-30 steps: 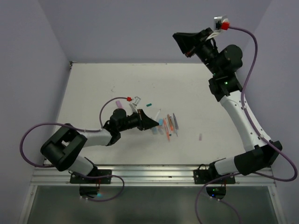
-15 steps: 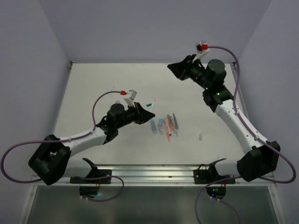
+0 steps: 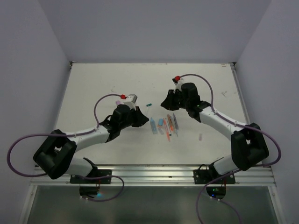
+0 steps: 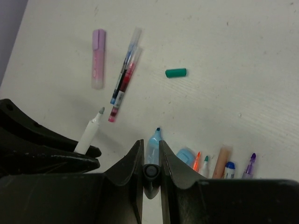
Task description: Open the pen caps
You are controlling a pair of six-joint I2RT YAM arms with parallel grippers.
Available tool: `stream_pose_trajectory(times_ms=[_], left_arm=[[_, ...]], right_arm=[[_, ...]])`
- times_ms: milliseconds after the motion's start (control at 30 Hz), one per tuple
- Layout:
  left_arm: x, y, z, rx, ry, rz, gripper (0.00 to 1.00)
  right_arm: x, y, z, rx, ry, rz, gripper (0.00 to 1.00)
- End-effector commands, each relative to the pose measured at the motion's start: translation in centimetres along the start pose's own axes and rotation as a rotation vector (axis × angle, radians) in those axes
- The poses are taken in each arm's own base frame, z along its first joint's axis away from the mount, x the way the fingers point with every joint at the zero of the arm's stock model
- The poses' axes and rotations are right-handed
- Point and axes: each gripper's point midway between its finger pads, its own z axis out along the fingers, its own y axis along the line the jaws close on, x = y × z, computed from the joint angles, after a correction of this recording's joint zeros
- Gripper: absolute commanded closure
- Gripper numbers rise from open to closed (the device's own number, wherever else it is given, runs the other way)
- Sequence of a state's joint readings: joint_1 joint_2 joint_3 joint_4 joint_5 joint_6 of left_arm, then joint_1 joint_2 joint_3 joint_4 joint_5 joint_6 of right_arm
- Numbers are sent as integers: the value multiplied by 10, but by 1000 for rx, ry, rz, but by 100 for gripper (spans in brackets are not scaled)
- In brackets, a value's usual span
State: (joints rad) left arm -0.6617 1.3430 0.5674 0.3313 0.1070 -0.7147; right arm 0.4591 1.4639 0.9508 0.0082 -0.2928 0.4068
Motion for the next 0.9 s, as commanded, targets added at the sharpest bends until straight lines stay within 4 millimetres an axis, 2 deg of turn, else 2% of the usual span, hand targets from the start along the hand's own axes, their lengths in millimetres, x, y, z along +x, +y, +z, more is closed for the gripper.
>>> stream_pose_trajectory(times_ms=[0, 67, 233, 367, 467, 867], left_arm=[[-3, 3, 13, -32, 7, 12, 100], [2, 3, 18, -33, 24, -2, 100], [8, -1, 27, -31, 38, 3, 100], [10, -4, 37, -31, 51, 11, 100], [13, -7, 43, -31, 65, 13, 100], [26, -3, 60, -66, 111, 10, 100]], right_arm=[[4, -8, 13, 45, -29, -43, 96], [15, -12, 22, 54, -13, -32, 95], [28, -28, 34, 95, -19, -10, 91], [40, -32, 41, 88, -3, 6, 86], [46, -35, 41, 98, 1, 12, 80], [57, -41, 36, 117, 14, 14, 71]])
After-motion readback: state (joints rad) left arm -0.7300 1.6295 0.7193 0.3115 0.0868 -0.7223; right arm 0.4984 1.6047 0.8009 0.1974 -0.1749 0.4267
